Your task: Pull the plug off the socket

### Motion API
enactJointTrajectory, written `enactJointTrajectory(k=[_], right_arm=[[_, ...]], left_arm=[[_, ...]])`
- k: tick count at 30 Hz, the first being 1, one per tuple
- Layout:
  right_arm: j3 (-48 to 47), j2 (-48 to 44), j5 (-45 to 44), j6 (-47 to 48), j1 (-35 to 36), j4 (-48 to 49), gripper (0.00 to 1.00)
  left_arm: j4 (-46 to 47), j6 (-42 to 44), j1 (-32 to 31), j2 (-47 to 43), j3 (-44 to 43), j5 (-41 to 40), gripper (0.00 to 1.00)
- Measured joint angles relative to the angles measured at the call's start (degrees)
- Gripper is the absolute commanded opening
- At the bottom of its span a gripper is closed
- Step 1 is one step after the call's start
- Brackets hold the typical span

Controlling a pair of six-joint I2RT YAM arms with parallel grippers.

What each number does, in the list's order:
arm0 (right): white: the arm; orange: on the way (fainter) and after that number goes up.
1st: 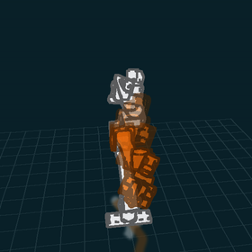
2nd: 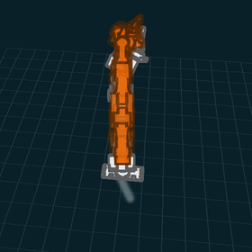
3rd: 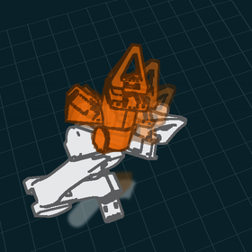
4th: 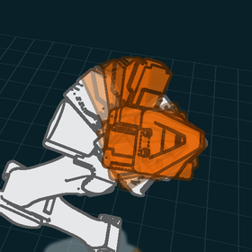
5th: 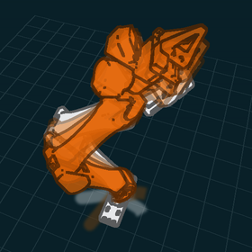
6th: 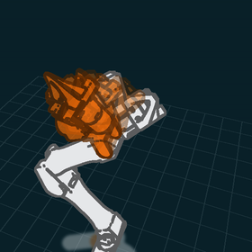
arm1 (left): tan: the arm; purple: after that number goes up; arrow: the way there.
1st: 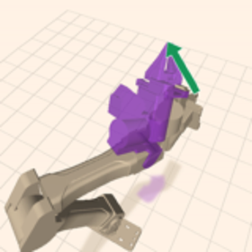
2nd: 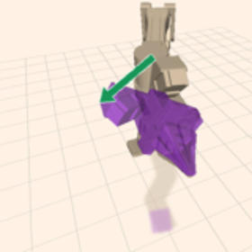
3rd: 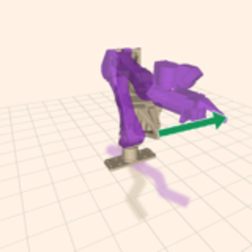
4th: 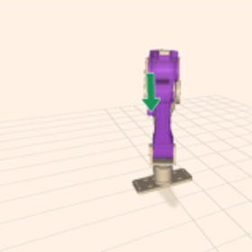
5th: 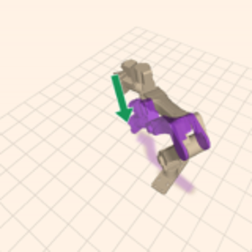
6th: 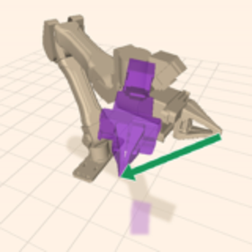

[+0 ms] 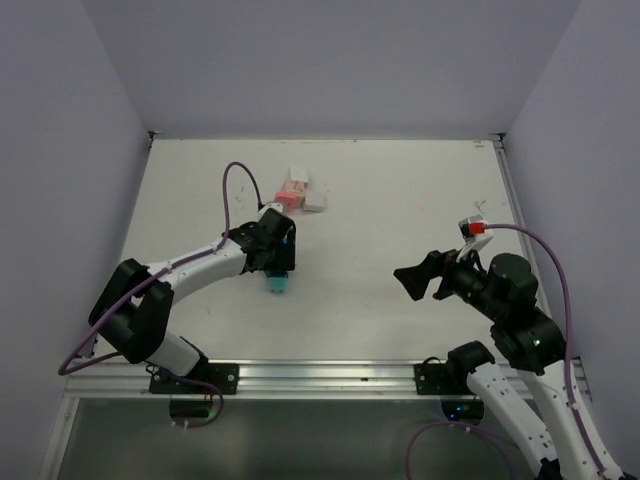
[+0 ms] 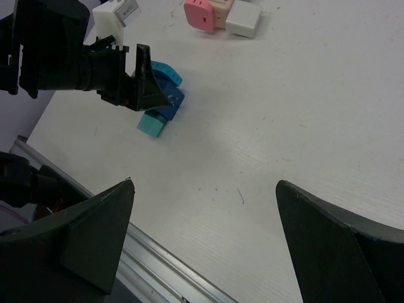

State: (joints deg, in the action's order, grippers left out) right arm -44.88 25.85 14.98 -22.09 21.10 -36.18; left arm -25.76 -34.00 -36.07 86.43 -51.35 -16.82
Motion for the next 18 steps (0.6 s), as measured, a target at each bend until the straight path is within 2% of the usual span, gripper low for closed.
enactJointTrajectory(k=[6,12,18], right_arm=[[2.64,0.02,2.01,-1.38,0.0,1.9,0.99],[11.54,1.55,9.77,-6.99,0.0,11.58,0.99],[20.2,7.74,12.52,-14.32,0.2,21.81,0.99]], left_arm=[[0.02,-1.25,-0.02,0.02,-0.04,0.04,0.68],[0.52,-4.57,-0.02,-1.01,0.44,0.98,0.66],[4.17,-11.85,-0.02,-8.02,4.37,3.21,0.66]])
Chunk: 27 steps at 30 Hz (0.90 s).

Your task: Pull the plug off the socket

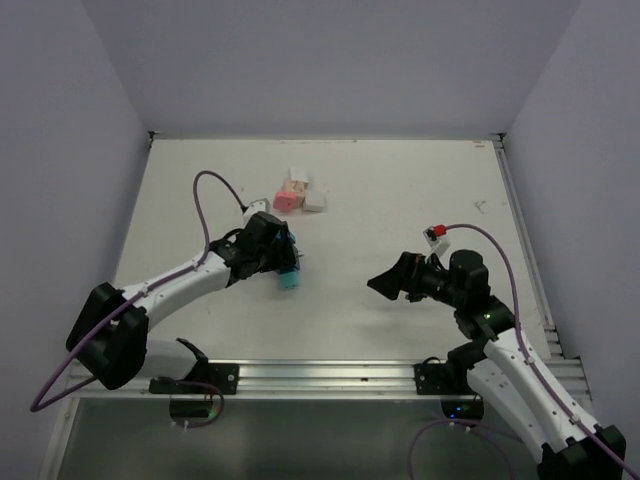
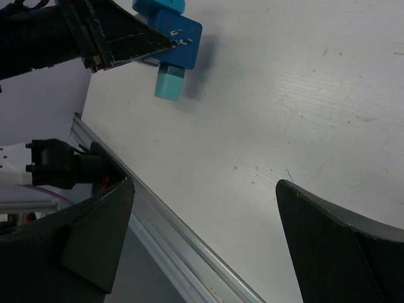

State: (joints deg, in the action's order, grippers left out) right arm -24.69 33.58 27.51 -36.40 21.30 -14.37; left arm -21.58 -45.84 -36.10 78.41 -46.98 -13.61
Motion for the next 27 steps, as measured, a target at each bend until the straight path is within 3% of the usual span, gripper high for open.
enactJointTrajectory(k=[7,13,20,27], right_arm=[[2.23,5.46,-1.99,-6.93,1.36,12.48,0.99],[1.38,16.87,-7.54,-9.2,8.76,19.76,0.99],[-4.13,31.41,-14.29,-10.12,19.93,26.88,0.88],[-11.37,39.95,-19.78,-10.08,25.88,31.41,0.81]], left_arm=[[5.01,-9.35,0.0,-5.01,3.37,1.77,0.66],[7.06,-16.22,0.0,-6.84,3.74,2.56,0.66],[9.75,-21.4,-0.04,-9.88,4.94,2.67,0.65],[11.74,-24.09,-0.7,-13.05,7.61,1.44,0.65]])
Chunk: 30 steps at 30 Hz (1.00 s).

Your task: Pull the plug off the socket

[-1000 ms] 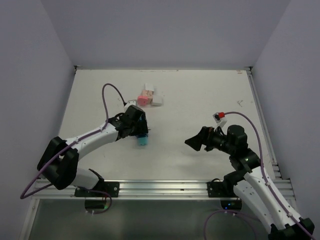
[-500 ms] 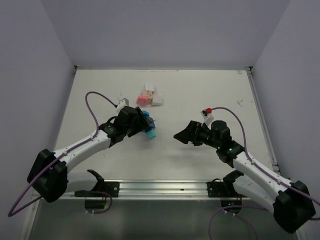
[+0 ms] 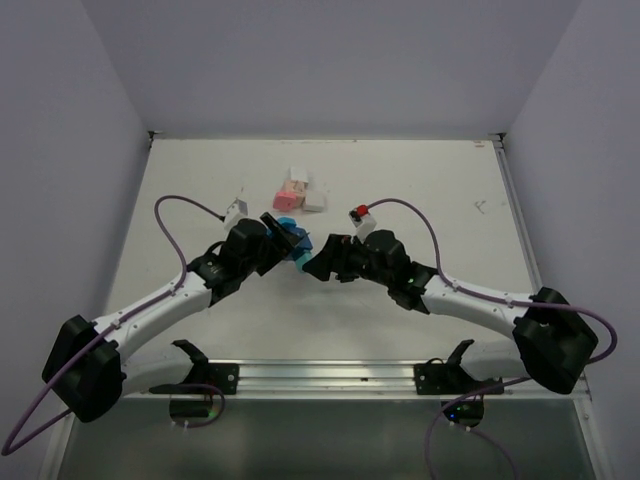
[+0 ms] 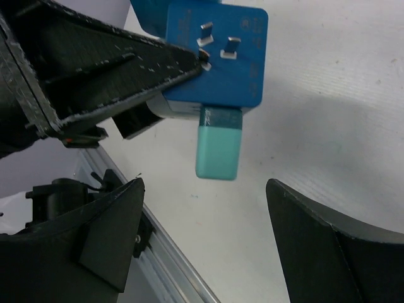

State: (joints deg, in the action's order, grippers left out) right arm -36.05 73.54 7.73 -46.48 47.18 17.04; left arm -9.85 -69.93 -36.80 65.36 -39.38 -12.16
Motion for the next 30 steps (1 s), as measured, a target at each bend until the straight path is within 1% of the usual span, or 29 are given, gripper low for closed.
enactJointTrajectory(k=[5,10,12,13,15,17,18,19,21,22,24,25,27,28,29,30], right_arm=[[-3.58,4.98,-2.47,0.72,1.6,1.46,0.77],[-4.79,7.82,-3.67,1.9,2.05,1.42,0.68],[-5.11,8.31,-3.8,2.21,2.16,1.4,0.66],[-5.42,8.61,-3.8,2.47,2.27,1.42,0.63],[-6.05,9.09,-3.82,2.97,2.32,1.42,0.61],[-6.71,9.64,-3.76,3.41,2.45,1.51,0.56],[-6.95,9.84,-3.78,3.54,2.49,1.55,0.54],[-7.13,10.12,-3.76,3.76,2.58,1.75,0.47],[-7.28,10.56,-3.67,4.24,2.75,1.97,0.4],[-7.3,10.73,-3.56,4.33,2.86,1.97,0.31],[-7.3,10.84,-3.61,4.13,2.95,2.14,0.23],[-7.3,10.84,-3.56,3.87,2.86,2.29,0.15],[-7.3,10.82,-3.34,3.82,2.95,2.93,0.08],[-7.28,10.71,-3.32,3.89,2.97,3.3,0.02],[-7.19,10.56,-3.26,4.0,3.04,3.61,0.0],[-6.97,10.25,-3.26,4.11,3.06,3.85,0.0]], left_arm=[[0.22,-0.55,-0.44,-0.42,0.68,-0.35,0.65],[0.48,-0.98,-0.55,-1.18,0.74,-0.76,0.65],[0.66,-1.01,-0.63,-1.73,0.87,-1.18,0.64],[0.76,-1.01,-0.72,-1.95,0.92,-1.31,0.64],[1.27,-1.03,-0.83,-2.23,1.09,-1.44,0.64],[1.86,-1.05,-0.9,-2.4,1.42,-1.6,0.63],[2.05,-1.05,-0.92,-2.45,1.6,-1.64,0.63],[2.1,-1.05,-0.92,-2.49,1.7,-1.77,0.63],[2.05,-1.07,-0.92,-2.62,1.81,-2.14,0.61],[2.1,-1.09,-0.92,-2.73,1.81,-2.43,0.6],[2.12,-1.29,-0.96,-3.41,2.08,-3.13,0.58],[2.32,-1.57,-1.05,-3.96,2.4,-3.52,0.57],[2.43,-1.84,-1.18,-5.03,2.86,-4.61,0.56],[2.47,-1.99,-1.25,-5.49,3.08,-5.07,0.55],[2.51,-2.14,-1.29,-5.99,3.3,-5.46,0.54],[2.54,-2.38,-1.36,-6.47,3.48,-5.7,0.54]])
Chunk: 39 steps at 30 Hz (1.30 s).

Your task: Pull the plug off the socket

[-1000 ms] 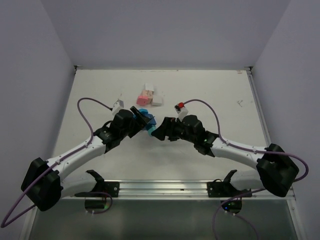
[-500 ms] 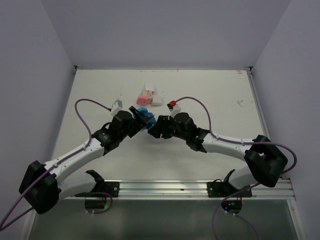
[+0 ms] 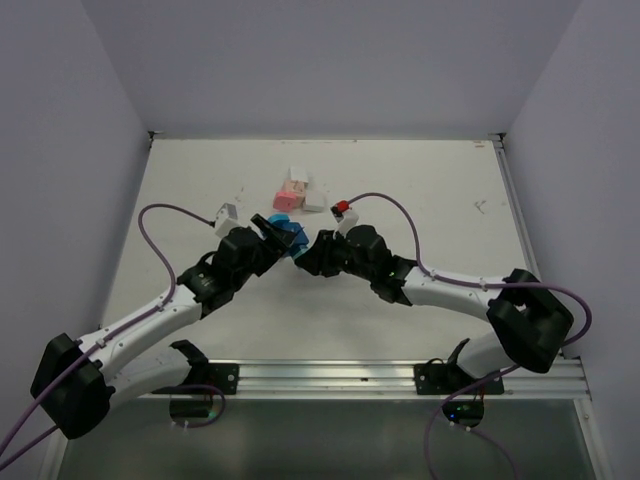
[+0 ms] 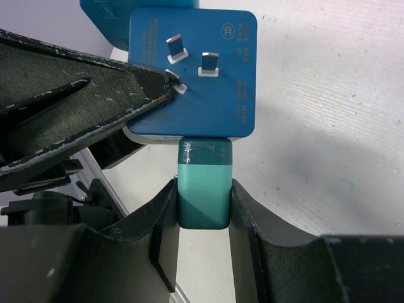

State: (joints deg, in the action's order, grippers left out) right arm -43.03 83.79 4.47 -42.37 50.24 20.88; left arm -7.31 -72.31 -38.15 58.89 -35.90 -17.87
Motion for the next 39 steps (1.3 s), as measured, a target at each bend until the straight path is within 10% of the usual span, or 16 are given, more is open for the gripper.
enactJointTrajectory(k=[36,39], right_arm=[[9.38,-7.08,-3.54,-1.53,0.87,5.33,0.0],[11.85,-9.84,-1.81,-1.55,1.73,2.21,0.0]], left_arm=[[1.53,-5.86,-4.04,3.76,-0.66,-4.94,0.52],[1.75,-4.98,-1.7,3.85,-0.66,-15.76,0.52]])
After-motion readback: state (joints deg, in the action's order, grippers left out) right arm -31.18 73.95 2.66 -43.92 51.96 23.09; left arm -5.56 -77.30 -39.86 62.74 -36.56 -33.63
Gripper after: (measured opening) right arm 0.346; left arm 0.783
